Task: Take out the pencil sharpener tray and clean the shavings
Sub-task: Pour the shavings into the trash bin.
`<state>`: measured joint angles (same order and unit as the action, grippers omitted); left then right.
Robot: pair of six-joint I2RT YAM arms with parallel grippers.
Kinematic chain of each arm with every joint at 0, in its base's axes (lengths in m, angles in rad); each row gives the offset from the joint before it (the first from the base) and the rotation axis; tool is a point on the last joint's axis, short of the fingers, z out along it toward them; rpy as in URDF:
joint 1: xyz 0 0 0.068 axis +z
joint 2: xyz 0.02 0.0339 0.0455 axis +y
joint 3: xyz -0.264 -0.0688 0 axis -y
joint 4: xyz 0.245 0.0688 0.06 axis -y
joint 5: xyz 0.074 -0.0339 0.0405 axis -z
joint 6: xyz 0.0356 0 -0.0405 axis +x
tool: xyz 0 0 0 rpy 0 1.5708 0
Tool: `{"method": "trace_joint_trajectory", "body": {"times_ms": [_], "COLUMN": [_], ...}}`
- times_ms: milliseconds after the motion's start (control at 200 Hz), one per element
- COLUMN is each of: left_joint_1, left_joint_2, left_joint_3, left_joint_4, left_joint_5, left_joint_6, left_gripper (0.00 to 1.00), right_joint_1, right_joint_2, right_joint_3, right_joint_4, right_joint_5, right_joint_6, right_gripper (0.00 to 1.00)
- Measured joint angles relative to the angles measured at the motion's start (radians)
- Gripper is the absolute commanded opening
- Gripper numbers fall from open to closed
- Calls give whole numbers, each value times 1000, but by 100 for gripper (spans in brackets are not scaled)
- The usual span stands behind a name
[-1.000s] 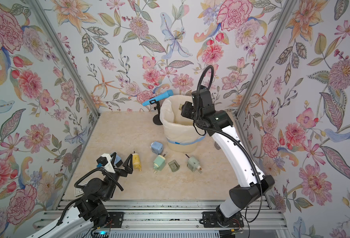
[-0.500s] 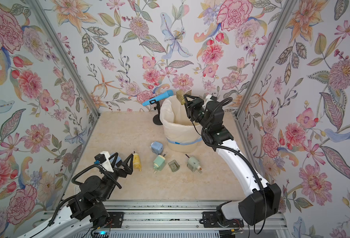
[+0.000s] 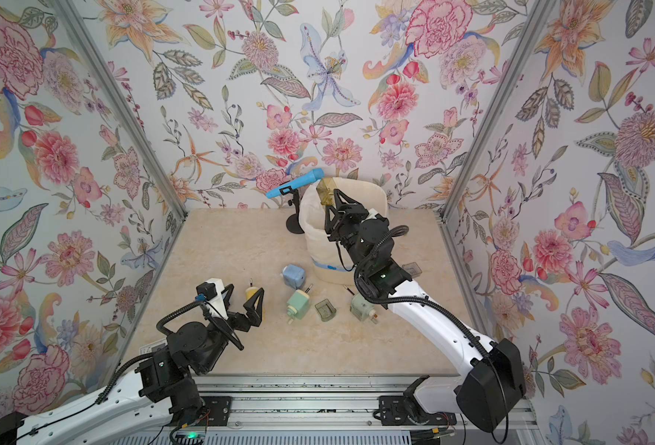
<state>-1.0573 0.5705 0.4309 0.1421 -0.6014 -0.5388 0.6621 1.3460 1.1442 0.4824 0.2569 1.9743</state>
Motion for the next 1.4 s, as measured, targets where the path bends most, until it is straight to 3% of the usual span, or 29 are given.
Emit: {"method": "trace_joint_trajectory", "body": {"times_ms": [205, 565, 911, 1396], "left_joint_1": [-87, -155, -161, -161], "left_joint_2": [-1, 43, 53, 54], "left_joint_3": [-5, -8, -4, -3], "left_joint_4": [0, -1, -40, -53], "left_joint_5": [-63, -130, -147, -147], "left_joint_6": [-2, -8, -12, -27], "left_gripper": [100, 100, 100, 100], "right_joint_1": [31, 84, 104, 113], "right_joint_2": [75, 153, 242, 229], "right_joint_3": [-52, -60, -55, -55], "right_joint_4": [201, 430, 607, 655], "right_joint_5": [121, 246, 279, 278], "right_joint_6": [70, 93, 92, 95], "right_gripper": [23, 22, 21, 21]}}
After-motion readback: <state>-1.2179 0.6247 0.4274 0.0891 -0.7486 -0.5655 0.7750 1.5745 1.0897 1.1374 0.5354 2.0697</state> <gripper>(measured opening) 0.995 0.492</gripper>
